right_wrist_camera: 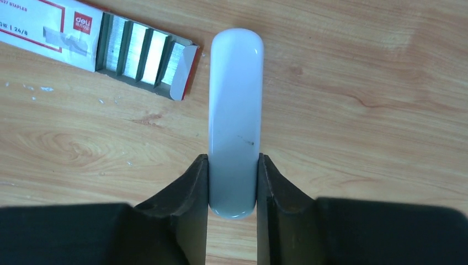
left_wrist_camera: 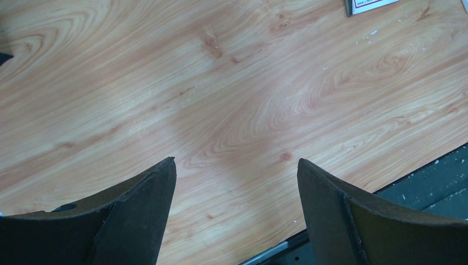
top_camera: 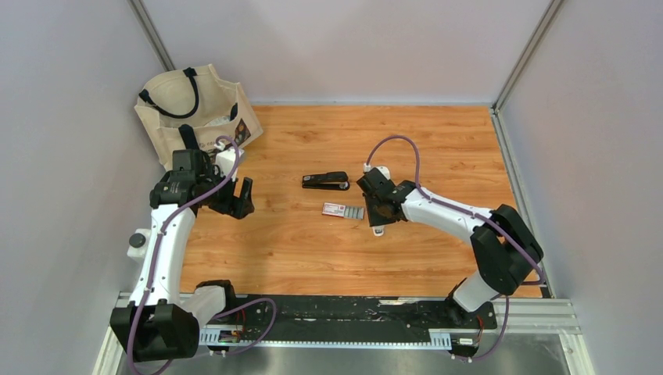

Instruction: Unload the staples from the stapler

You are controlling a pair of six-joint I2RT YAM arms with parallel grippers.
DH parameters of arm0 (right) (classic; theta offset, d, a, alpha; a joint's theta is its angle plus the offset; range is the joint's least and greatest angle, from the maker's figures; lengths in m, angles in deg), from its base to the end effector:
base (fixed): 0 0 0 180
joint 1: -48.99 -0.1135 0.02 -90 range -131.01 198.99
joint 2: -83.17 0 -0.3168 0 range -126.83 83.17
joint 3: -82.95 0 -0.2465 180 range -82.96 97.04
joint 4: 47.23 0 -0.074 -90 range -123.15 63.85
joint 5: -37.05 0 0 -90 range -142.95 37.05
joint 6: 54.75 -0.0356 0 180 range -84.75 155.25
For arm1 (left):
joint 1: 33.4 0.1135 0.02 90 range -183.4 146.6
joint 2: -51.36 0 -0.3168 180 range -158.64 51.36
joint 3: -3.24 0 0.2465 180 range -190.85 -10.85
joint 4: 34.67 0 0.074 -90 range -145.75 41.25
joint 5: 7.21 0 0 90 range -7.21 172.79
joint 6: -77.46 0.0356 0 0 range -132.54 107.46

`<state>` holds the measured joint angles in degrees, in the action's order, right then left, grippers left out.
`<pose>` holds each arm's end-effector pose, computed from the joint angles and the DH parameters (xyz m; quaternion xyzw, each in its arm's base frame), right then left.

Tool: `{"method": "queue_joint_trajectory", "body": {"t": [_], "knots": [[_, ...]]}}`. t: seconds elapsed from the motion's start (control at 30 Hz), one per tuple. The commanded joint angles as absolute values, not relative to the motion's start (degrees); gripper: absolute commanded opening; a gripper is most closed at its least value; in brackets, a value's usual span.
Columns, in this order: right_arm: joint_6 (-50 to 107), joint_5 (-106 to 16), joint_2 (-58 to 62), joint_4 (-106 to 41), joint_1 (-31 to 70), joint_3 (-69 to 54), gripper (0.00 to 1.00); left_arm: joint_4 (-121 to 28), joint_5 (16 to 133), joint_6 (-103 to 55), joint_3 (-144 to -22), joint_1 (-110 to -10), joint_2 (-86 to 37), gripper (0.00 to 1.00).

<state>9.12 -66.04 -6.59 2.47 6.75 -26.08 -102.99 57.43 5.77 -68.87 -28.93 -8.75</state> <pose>0.2215 0.1902 0.2498 -0.1157 0.9694 0.0115 0.2163 0.1628 -0.0026 0.3511 0.1756 0.9193 -0.1501 0.3186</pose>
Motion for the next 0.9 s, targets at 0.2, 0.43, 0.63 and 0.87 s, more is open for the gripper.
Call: {"method": "queue_joint_trajectory", "body": {"t": [0.2, 0.43, 0.63, 0.87], "knots": [[8.71, -65.78, -0.86, 7.1, 2.15, -14.34, 0.0, -103.59, 54.85, 8.47, -69.47, -29.18, -7.26, 0.89], [5.37, -64.83, -0.68, 1.69, -5.58, -8.87, 0.0, -104.21, 50.19, 10.92, -69.04, -29.18, -7.0, 0.89], [2.38, -62.54, -7.87, -9.05, -10.24, -6.77, 0.0, -106.84, 47.64, 16.98, -68.42, -29.09, -7.96, 0.86], [1.33, -59.46, -19.13, -11.7, -13.24, 3.16, 0.0, -104.92, 49.83, 22.88, -63.77, -28.83, -7.96, 0.86]]}}
